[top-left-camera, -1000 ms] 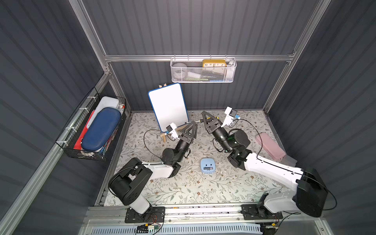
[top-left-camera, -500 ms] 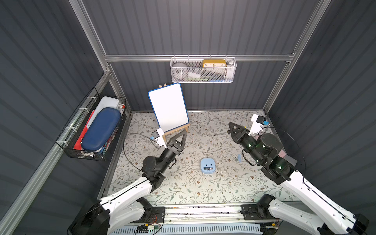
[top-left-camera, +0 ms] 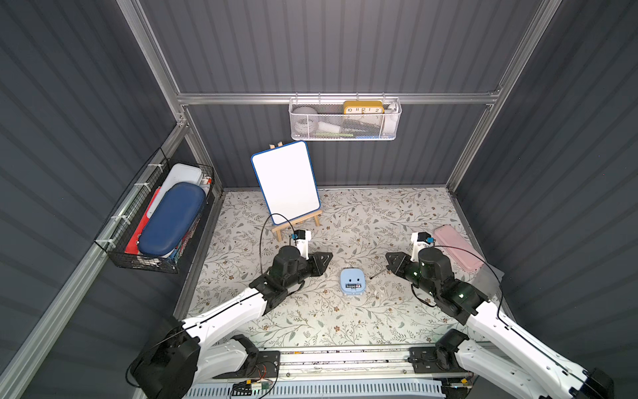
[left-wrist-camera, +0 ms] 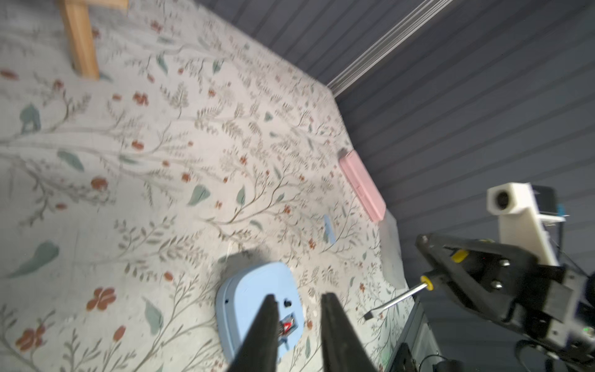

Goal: Remove the battery from the alarm
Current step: Pick up the screwdriver from the center of the board, then release the battery from the alarm.

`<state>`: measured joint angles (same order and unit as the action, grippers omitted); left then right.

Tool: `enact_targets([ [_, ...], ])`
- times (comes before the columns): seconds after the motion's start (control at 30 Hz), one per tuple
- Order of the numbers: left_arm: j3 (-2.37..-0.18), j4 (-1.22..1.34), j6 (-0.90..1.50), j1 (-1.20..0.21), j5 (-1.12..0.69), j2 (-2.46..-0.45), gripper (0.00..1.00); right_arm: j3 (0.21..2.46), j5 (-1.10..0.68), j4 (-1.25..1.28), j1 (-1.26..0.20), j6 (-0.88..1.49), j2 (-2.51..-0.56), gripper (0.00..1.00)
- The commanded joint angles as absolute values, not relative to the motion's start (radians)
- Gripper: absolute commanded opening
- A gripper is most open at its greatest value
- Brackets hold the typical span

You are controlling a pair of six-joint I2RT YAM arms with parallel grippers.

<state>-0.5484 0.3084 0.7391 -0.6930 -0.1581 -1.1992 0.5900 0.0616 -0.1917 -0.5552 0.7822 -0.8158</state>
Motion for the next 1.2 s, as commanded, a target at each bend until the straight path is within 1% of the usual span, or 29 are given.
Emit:
enact_targets([
  [0.0, -0.595, 0.213, 0.678, -0.696, -0.234, -1.219, 0.33, 0.584, 0.006, -0.131, -0.552, 0.725, -0.847, 0.0],
  [0.07, -0.649, 0.113, 0.633, -0.707, -0.226, -1.257, 0.33, 0.583, -0.025, -0.122, -0.553, 0.692, -0.876, 0.0],
  [0.23, -0.838, -0.165, 0.531, -0.76, -0.199, -1.381, 0.34, 0.624, -0.038, -0.133, -0.553, 0.61, -0.939, 0.0],
  [0.37, -0.984, -0.376, 0.467, -0.835, -0.079, -1.492, 0.35, 0.67, -0.043, -0.205, -0.552, 0.554, -0.96, 0.0],
  [0.43, -1.039, -0.446, 0.46, -0.852, -0.046, -1.553, 0.34, 0.66, -0.042, -0.17, -0.552, 0.54, -0.966, 0.0],
  [0.47, -1.061, -0.473, 0.459, -0.854, -0.038, -1.574, 0.33, 0.666, -0.043, -0.175, -0.553, 0.529, -0.969, 0.0],
  [0.53, -1.092, -0.503, 0.46, -0.862, -0.029, -1.589, 0.31, 0.678, -0.057, -0.181, -0.554, 0.508, -0.981, 0.0],
  [0.6, -1.108, -0.522, 0.443, -0.862, -0.032, -1.597, 0.33, 0.687, -0.082, -0.185, -0.554, 0.482, -0.995, 0.0],
  [0.7, -1.152, -0.589, 0.452, -0.863, -0.012, -1.648, 0.31, 0.674, -0.097, -0.138, -0.561, 0.459, -1.018, 0.0],
  [0.77, -1.155, -0.576, 0.437, -0.863, -0.04, -1.658, 0.31, 0.657, -0.107, -0.095, -0.564, 0.433, -1.025, 0.0],
  [0.9, -1.185, -0.575, 0.439, -0.864, -0.041, -1.689, 0.32, 0.623, -0.098, -0.041, -0.574, 0.413, -1.021, 0.0],
  [1.03, -1.2, -0.575, 0.432, -0.863, -0.043, -1.736, 0.32, 0.598, -0.067, -0.004, -0.606, 0.395, -1.04, 0.0],
  [1.17, -1.216, -0.578, 0.439, -0.863, -0.04, -1.777, 0.32, 0.596, 0.024, 0.006, -0.672, 0.342, -1.057, 0.0],
])
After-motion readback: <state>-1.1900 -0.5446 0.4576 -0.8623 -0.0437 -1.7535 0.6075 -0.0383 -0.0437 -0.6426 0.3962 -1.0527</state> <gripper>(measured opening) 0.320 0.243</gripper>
